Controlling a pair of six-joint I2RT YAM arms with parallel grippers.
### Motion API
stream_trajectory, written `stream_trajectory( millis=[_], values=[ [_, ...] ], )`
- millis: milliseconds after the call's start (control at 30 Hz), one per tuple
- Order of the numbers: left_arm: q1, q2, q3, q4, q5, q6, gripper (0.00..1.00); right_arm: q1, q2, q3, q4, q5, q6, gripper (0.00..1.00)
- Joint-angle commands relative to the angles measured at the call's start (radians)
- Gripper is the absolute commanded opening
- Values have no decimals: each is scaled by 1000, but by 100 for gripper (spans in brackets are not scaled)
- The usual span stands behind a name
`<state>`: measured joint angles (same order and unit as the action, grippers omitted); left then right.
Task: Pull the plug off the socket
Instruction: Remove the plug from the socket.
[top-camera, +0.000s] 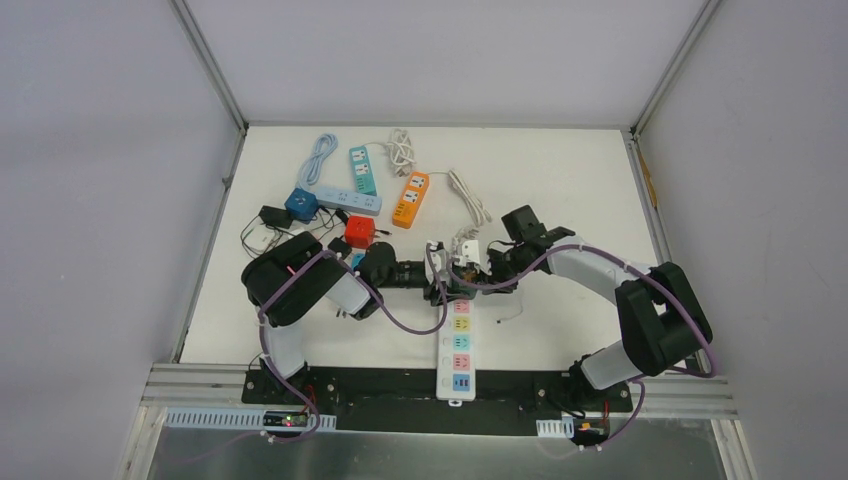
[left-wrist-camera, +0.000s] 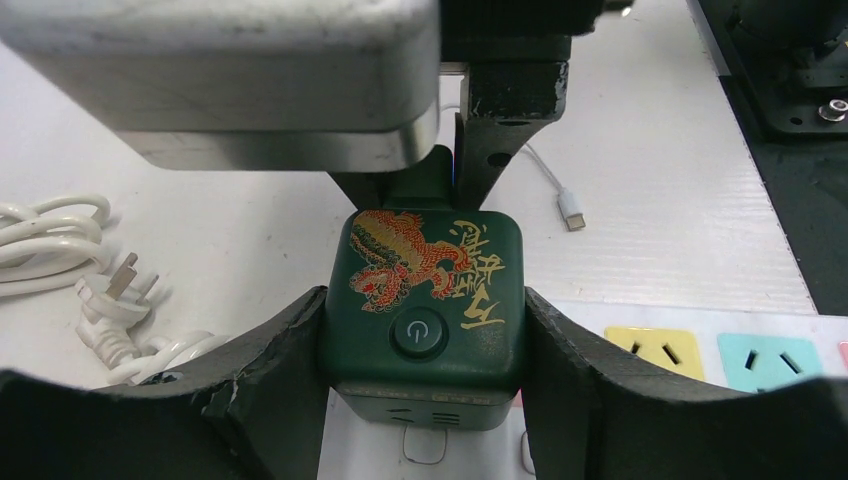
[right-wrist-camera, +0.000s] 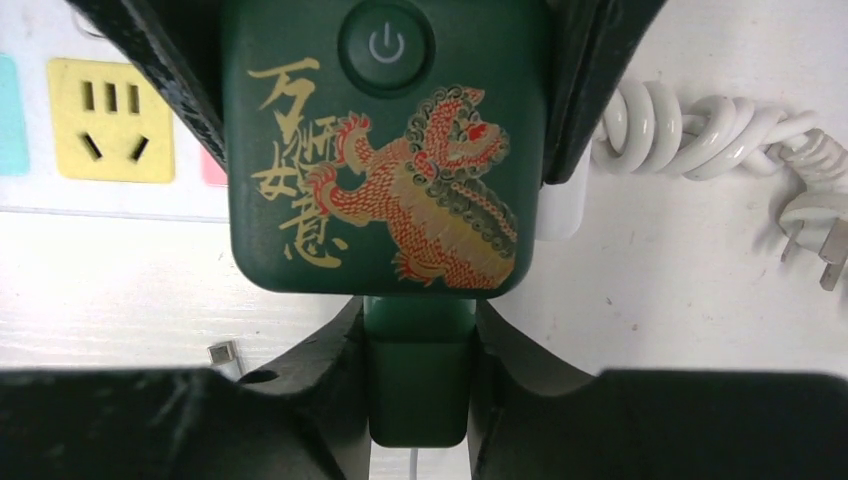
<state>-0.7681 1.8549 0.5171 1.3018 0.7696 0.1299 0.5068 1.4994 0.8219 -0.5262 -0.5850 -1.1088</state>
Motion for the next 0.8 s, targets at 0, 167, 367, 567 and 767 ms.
stream_trajectory(
  millis=[0, 167, 367, 567, 767],
  values=[
    [27, 25, -9, 22, 13, 36, 0, 6, 4, 31, 5, 5, -16, 24],
    [38, 42, -10, 23, 33, 39, 0, 7, -21, 97, -58, 40, 36, 0],
    [38, 61, 4, 23, 41, 29, 0, 16, -38, 100, -107, 45, -1, 0],
    [46, 49, -3, 24, 34, 27, 0, 12, 31, 70, -89, 46, -34, 0],
    [53, 38, -15, 25, 34, 27, 0, 10, 68, 48, -75, 61, -54, 0]
  ],
)
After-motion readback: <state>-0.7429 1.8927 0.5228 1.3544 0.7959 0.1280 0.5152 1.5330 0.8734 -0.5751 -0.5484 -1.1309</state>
